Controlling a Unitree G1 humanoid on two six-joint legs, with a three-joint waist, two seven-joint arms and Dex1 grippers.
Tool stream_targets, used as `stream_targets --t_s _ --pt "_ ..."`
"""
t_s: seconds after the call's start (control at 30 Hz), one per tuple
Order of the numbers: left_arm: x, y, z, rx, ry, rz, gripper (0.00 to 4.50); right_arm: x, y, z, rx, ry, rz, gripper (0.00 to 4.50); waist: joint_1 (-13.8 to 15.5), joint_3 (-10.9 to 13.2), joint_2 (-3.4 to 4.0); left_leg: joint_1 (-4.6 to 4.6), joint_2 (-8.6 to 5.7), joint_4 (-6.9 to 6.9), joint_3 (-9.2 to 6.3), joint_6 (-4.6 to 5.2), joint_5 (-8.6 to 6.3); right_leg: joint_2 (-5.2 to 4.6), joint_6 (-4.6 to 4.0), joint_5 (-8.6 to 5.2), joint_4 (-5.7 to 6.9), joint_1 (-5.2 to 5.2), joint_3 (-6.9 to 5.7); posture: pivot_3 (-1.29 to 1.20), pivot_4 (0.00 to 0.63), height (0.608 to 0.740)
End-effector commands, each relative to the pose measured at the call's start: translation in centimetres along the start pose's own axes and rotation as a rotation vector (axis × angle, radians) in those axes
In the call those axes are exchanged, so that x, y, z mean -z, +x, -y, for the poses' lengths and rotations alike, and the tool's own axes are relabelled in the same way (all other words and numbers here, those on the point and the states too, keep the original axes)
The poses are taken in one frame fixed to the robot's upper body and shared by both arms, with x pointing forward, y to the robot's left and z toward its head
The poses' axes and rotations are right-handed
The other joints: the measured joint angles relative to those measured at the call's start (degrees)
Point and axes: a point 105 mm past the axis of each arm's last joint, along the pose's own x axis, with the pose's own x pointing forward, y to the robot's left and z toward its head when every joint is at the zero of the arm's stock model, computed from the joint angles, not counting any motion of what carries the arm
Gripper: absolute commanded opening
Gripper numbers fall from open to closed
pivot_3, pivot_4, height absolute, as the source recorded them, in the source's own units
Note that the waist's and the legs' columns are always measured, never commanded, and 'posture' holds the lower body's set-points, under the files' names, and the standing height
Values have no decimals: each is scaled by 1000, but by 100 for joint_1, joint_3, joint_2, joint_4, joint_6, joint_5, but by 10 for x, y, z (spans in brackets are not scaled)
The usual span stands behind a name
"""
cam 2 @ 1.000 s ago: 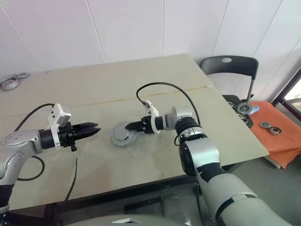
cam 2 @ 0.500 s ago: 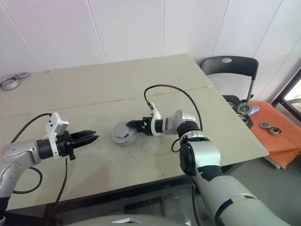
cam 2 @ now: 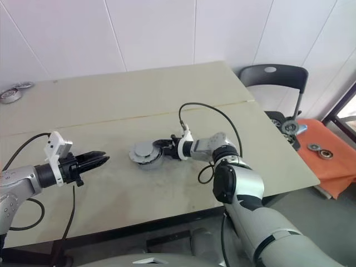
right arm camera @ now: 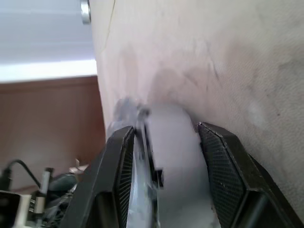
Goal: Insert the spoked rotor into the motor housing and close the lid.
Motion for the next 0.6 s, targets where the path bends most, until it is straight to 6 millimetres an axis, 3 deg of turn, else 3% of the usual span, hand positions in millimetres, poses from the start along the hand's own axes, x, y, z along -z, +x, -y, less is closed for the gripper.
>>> stream_targets --t_s 0.03,0.6 --pt "-9 -4 -3 -15 28 34 1228 -10 -2 -17 -41 -6 32 2243 6 2 -2 0 0 0 0 0 0 0 2 1 0 0 0 0 0 740" --pt "-7 2 -10 -22 35 23 1228 -12 -2 -2 31 -1 67 2243 6 3 -3 3 0 12 0 0 0 2 0 1 4 8 -1 0 0 740"
